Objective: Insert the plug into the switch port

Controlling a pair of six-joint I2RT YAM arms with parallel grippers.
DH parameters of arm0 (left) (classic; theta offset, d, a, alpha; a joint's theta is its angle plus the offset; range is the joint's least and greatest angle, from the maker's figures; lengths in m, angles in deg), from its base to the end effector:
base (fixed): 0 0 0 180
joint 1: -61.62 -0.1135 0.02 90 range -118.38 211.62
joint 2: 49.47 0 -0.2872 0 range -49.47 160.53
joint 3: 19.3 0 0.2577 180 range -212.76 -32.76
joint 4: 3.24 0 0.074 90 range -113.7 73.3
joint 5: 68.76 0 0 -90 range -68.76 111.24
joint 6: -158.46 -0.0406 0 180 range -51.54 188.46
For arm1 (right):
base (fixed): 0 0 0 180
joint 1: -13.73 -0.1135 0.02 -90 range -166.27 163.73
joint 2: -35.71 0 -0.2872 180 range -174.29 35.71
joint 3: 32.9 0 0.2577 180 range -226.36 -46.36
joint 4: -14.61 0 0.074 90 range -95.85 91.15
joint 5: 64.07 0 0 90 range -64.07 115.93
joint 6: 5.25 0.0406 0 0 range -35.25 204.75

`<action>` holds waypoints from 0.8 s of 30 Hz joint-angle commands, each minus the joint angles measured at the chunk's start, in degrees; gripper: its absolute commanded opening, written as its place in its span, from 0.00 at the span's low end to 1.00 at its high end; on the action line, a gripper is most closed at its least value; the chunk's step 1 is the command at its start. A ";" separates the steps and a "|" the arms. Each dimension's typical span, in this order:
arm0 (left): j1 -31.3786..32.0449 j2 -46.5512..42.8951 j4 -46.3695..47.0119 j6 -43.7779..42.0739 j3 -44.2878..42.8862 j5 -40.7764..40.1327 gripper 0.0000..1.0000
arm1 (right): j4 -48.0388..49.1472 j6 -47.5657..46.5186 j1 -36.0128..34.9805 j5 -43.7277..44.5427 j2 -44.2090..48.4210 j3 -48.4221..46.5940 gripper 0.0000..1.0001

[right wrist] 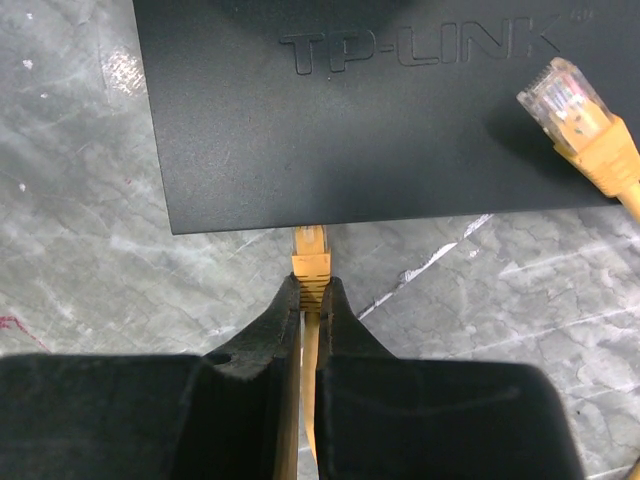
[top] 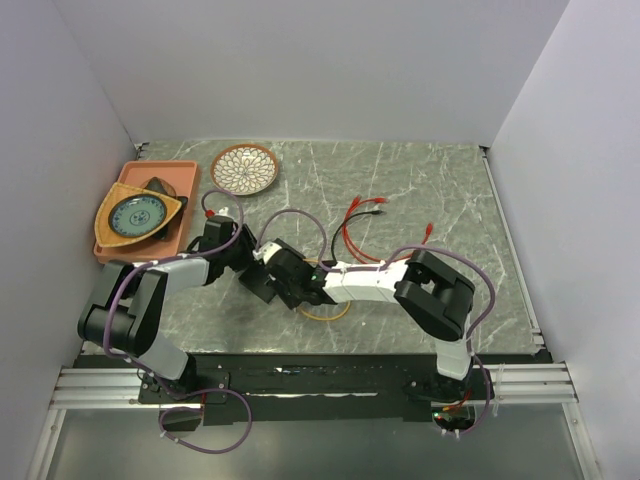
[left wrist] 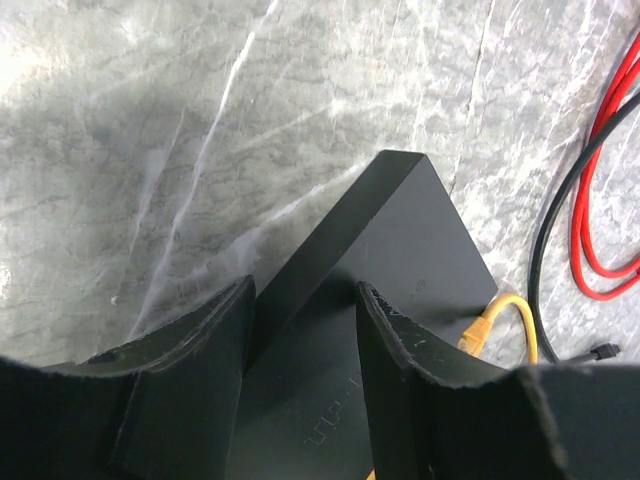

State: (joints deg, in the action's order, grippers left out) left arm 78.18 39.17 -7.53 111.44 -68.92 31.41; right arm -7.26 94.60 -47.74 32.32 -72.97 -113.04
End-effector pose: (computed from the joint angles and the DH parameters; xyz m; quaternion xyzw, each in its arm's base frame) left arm 0.2820 -0.0913 0.1602 -0.1748 0.8983 -0.2666 0.3022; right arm 0.2004 0.3591 0.1743 -0.3920 0.8539 0.1545 0.3053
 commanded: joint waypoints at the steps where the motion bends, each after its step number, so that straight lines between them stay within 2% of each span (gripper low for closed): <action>1: 4.89 1.09 -7.68 3.69 3.12 6.17 0.49 | 13.50 1.05 1.18 0.90 -0.74 -8.38 0.00; 12: 8.14 0.92 -6.44 6.23 4.34 7.23 0.39 | 13.41 0.70 1.79 0.81 -3.11 -13.30 0.00; 24: 9.11 0.66 -5.22 8.43 6.28 8.37 0.36 | 25.09 0.08 1.80 3.36 0.23 -7.51 0.00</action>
State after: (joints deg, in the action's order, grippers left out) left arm 81.26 38.58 -1.30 114.50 -66.34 24.61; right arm -13.44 94.31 -47.08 31.01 -75.77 -118.41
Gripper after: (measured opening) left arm 0.411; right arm 0.067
